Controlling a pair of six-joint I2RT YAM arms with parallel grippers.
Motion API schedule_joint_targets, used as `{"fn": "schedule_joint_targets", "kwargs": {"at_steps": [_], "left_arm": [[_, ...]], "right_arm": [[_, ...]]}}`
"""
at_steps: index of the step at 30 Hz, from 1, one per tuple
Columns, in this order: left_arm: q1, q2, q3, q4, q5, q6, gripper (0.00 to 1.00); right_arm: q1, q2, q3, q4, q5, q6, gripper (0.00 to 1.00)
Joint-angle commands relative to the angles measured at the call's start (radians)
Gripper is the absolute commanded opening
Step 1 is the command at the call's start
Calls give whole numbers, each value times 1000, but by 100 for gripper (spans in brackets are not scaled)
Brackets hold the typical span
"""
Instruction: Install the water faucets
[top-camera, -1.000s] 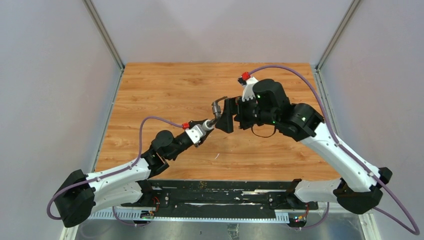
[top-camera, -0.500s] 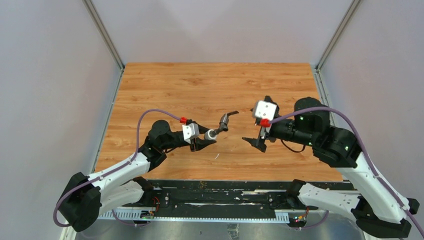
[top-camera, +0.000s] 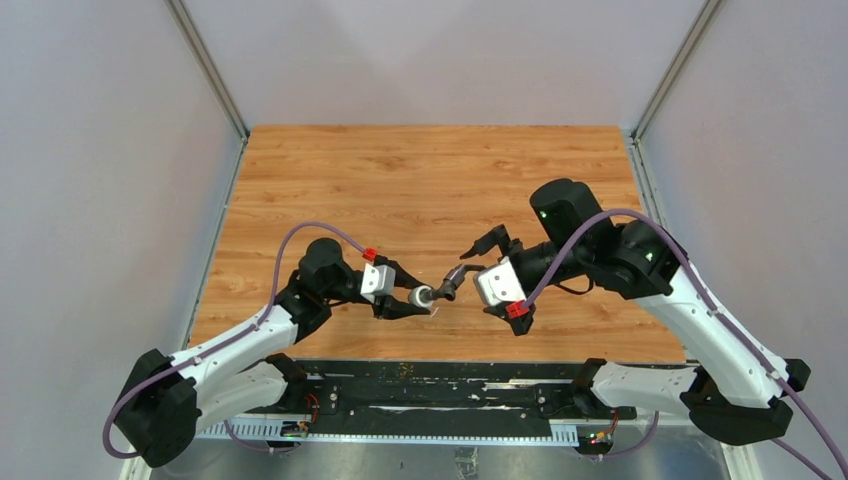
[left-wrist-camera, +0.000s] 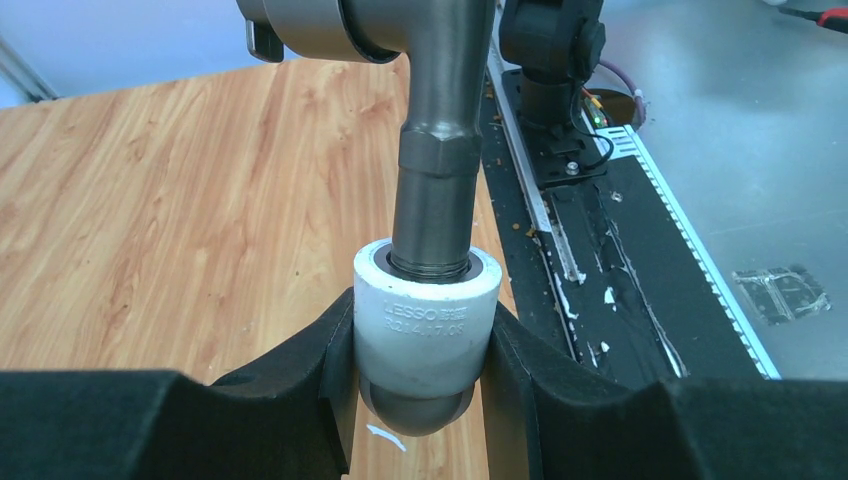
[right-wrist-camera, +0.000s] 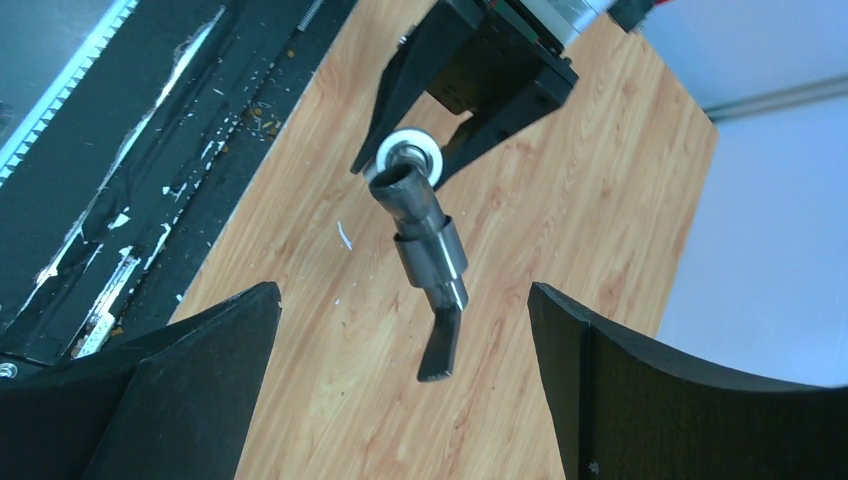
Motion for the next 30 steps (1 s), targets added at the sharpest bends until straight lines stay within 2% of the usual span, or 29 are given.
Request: {"fn": "schedule_joint_targets", "kwargs": {"at_steps": [1,11,17,18,20,21,25,26,30], "left_arm": [[6,-1,53,15,16,3,0],[4,30,79,15,42,2,0],[5,25,82,14,3,2,0],[6,25,82,13,-8,-3,0],[6,19,82,13,-42,-7,0],[6,16,82,13,-63,-12,0],[5,-9,90,12,-197,-51,0],[4,-20,92,12,-231,-58,0],[4,-67,90,12,-385,-49,0]], "right_arm": [[12,22,8,-48,-90,-52,100],[49,138,13,40,-18,35,94],[80,198,28,36,54,67,80],[82,202,27,36,60,69,74],[84,207,25,37,65,73,54],[85,210,27,40,68,82,38],[85,225,31,72,104,164,3],[85,229,29,91,123,200,0],[86,267,43,158,263,428,0]]}}
